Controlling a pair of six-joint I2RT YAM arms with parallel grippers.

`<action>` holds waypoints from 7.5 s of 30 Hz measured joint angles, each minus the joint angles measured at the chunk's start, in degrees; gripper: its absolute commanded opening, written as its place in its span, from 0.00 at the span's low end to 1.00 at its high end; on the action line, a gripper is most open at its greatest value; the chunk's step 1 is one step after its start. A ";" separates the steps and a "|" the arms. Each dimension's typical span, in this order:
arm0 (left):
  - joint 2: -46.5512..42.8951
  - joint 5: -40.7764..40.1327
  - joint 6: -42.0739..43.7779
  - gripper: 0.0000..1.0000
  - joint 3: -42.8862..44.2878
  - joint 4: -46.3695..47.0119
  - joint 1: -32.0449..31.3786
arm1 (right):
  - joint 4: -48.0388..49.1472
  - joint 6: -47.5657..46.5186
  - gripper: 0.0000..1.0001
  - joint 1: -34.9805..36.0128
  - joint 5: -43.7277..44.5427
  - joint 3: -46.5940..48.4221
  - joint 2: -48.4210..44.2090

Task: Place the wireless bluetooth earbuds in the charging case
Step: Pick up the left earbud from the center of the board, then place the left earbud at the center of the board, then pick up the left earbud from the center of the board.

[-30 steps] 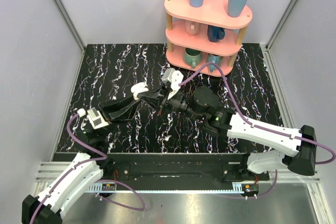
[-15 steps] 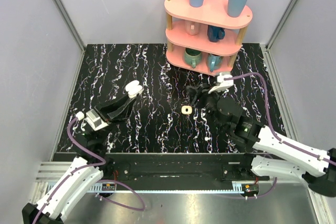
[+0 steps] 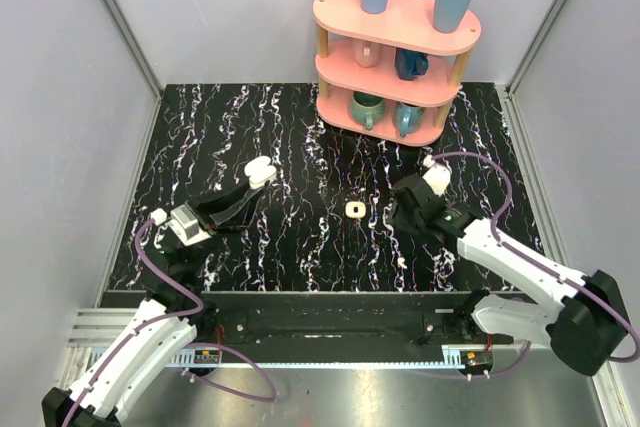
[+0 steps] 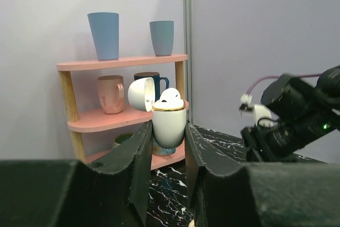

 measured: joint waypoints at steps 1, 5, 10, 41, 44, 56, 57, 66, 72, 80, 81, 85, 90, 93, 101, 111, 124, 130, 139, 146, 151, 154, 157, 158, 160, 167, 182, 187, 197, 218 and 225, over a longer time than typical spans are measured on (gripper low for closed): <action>-0.15 0.04 0.00 0.00 0.00 -0.04 0.00 | -0.07 0.33 0.51 -0.04 -1.27 -0.70 0.98; -0.52 0.59 0.00 0.00 0.02 -0.28 0.00 | -0.22 2.05 0.52 -0.15 -6.99 -5.95 4.11; -0.90 0.76 -0.02 0.00 0.02 -0.83 0.00 | -1.68 3.41 0.54 -0.17 -9.66 -10.34 4.37; -0.61 0.81 -0.07 0.00 0.02 -0.61 0.00 | -3.87 -2.71 0.45 -0.24 -13.99 -7.91 11.80; -0.61 0.83 -0.07 0.00 0.02 -0.61 0.00 | -4.00 -3.56 0.43 -0.20 -14.82 -7.85 11.93; -0.85 0.81 -0.07 0.00 0.02 -0.63 0.00 | -4.28 -5.33 0.36 0.02 -15.23 -5.55 15.30; -0.85 0.81 -0.07 0.00 0.02 -0.61 0.00 | -4.33 -5.31 0.35 0.02 -15.23 -5.53 15.34; -0.85 0.83 -0.07 0.00 0.02 -0.61 0.00 | -4.70 -5.29 0.26 0.35 -15.23 -5.46 15.43; -0.85 0.83 -0.07 0.00 0.02 -0.61 0.00 | -5.01 -5.33 0.15 0.37 -15.04 -5.20 15.43; -0.66 1.25 -0.09 0.00 0.02 -0.35 0.00 | -4.13 -4.24 0.15 0.39 -15.02 0.68 7.93; -0.59 1.31 -0.09 0.00 0.02 -0.17 0.00 | -3.13 -3.98 0.15 0.39 -15.02 1.97 6.25; 0.00 1.86 -0.07 0.00 0.02 0.98 0.00 | 4.87 -1.40 0.15 0.42 -14.99 7.10 -0.31; 2.91 2.82 -0.13 0.00 0.00 4.42 0.00 | 24.09 4.26 0.12 0.42 -16.52 6.54 -5.27; 5.09 3.54 -0.48 0.00 0.00 6.21 0.00 | 34.64 6.43 0.13 0.52 -18.45 7.08 -3.69; 1.64 3.56 0.39 0.00 0.39 3.69 0.00 | 33.53 6.34 0.13 0.94 -22.03 8.83 3.93; -2.95 1.75 2.34 0.00 0.76 -0.13 0.00 | 23.04 10.05 0.14 6.08 -25.79 -1.49 15.45; -2.19 0.31 2.54 0.00 0.74 0.07 0.00 | 20.52 19.74 0.15 9.66 -21.11 -5.09 15.21; -2.25 -0.02 2.27 0.00 0.74 0.28 0.00 | 19.76 27.10 0.16 11.02 -18.82 -6.23 15.39; -3.89 -0.72 1.92 0.00 0.74 0.26 0.00 | 20.17 31.74 0.30 12.61 -17.27 -6.23 16.61; -3.87 -0.72 1.88 0.00 0.74 0.24 0.00 | 20.94 32.17 0.30 12.61 -16.65 -6.40 19.10; -3.89 -0.72 1.88 0.00 0.74 0.22 0.00 | 20.92 32.50 0.33 12.63 -15.63 -6.62 20.70; -3.89 -0.72 1.88 0.00 0.74 0.22 0.00 | 20.92 32.41 0.37 12.63 -15.23 -6.58 21.44; -3.89 -0.72 1.88 0.00 0.74 0.22 0.00 | 20.92 31.85 0.43 12.63 -15.28 -6.56 22.23; -3.89 -0.72 1.88 0.00 0.74 0.22 0.00 | 21.07 31.52 0.43 12.63 -15.34 -6.49 22.29; -3.89 -0.72 1.88 0.00 0.74 0.22 0.00 | 21.05 30.51 0.47 12.63 -15.28 -6.27 22.27; -3.89 -0.72 1.88 0.00 0.74 0.22 0.00 | 18.97 20.22 0.54 12.76 -14.03 -4.57 18.32; -3.78 -0.70 1.90 0.00 0.74 0.00 0.00 | 7.63 -0.31 0.46 14.21 -13.27 8.96 29.03; -3.72 -0.72 1.90 0.00 0.74 -0.22 0.00 | 4.98 -2.69 0.46 15.17 -13.27 9.62 29.24; -3.10 -0.72 1.90 0.00 0.74 -0.20 0.00 | 4.63 -5.20 0.45 15.41 -13.46 11.41 32.70; -2.99 -0.72 1.90 0.00 0.74 -0.15 0.00 | 4.26 -5.70 0.36 15.63 -13.40 12.61 35.08; -2.99 -0.72 1.90 0.00 0.74 -0.17 0.00 | 4.22 -5.73 0.32 15.65 -13.35 12.90 35.43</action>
